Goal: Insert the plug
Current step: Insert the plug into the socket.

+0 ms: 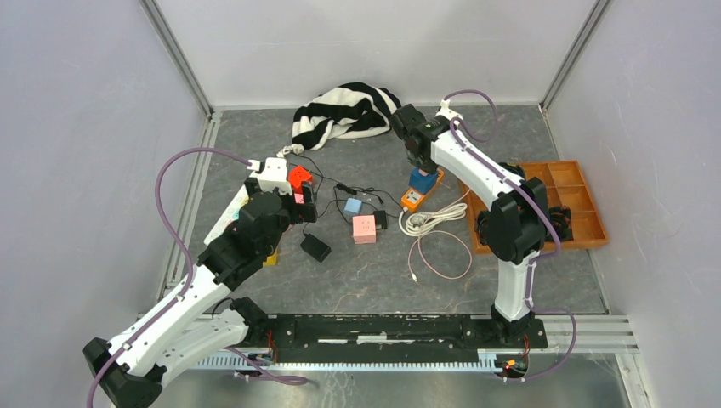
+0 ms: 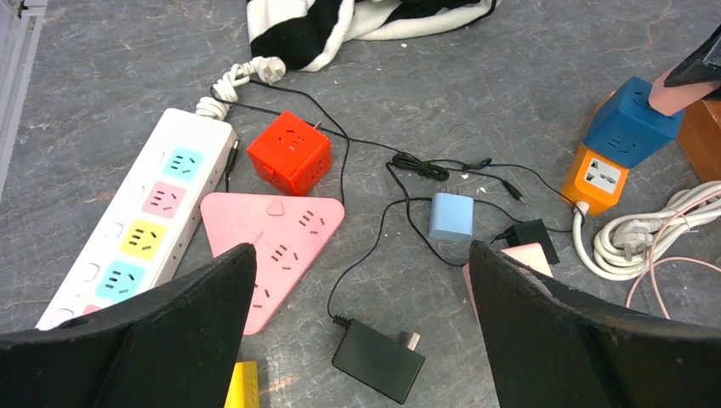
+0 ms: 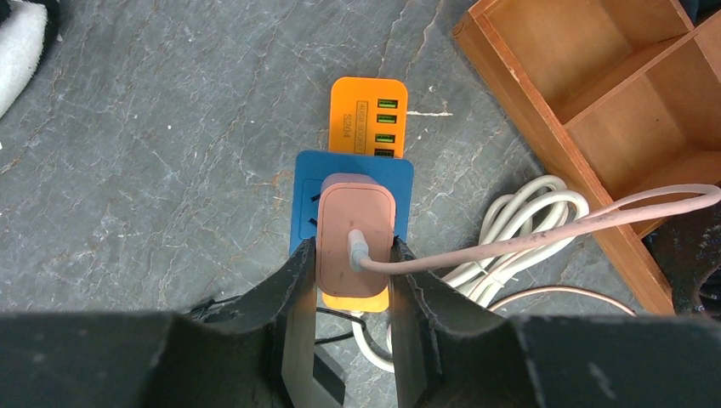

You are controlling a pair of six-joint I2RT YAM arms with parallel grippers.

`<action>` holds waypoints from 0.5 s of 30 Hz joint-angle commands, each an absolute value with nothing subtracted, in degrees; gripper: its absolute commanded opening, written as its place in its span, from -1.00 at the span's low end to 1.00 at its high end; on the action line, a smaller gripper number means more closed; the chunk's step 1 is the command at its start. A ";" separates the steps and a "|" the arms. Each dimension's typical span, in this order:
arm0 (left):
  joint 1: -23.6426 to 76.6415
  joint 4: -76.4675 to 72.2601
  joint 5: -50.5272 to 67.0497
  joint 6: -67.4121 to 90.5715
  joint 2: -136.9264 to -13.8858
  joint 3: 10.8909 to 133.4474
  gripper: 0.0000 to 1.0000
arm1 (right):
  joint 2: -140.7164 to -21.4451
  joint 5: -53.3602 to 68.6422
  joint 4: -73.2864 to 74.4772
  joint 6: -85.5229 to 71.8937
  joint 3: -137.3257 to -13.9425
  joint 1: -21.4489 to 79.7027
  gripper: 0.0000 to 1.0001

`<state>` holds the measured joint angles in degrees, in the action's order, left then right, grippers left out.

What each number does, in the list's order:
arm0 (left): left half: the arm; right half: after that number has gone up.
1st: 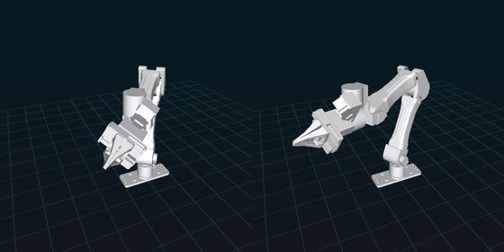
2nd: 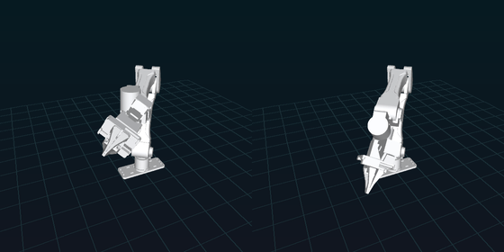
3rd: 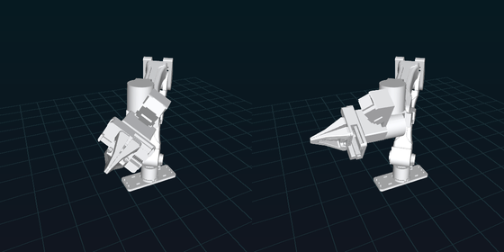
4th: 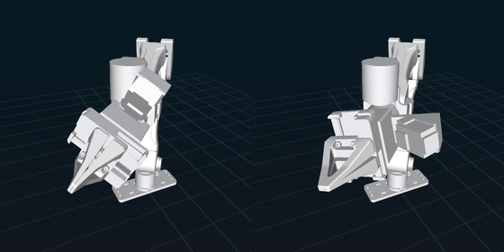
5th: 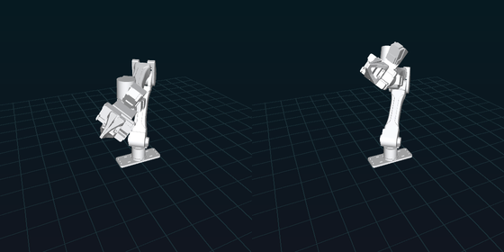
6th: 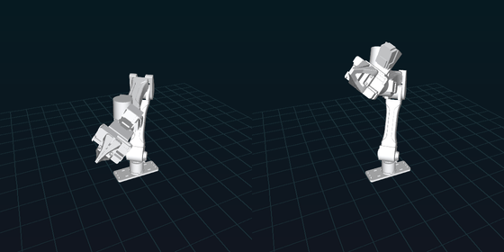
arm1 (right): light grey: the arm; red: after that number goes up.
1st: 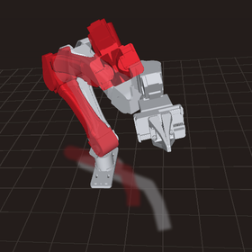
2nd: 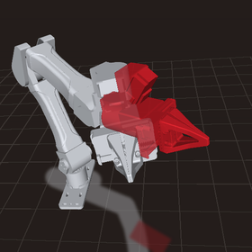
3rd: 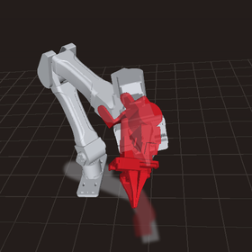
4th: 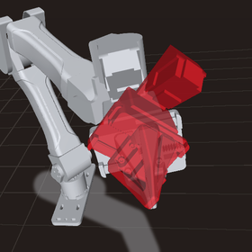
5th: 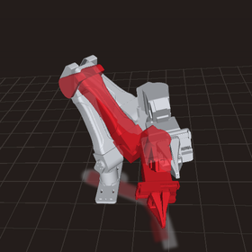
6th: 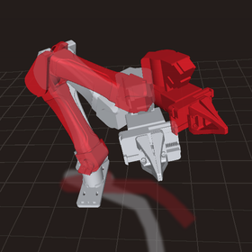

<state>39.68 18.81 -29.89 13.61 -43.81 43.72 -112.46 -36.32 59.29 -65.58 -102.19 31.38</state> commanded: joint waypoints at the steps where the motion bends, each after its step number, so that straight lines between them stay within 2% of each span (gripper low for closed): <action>1: 39.55 17.67 -30.59 11.22 -42.94 43.75 0.99 | -114.55 -36.55 60.30 -65.66 -103.96 30.90 -1.00; 15: 39.55 17.61 -30.43 11.35 -42.84 43.67 0.99 | -124.48 -30.38 61.94 -62.02 -103.58 29.85 -0.99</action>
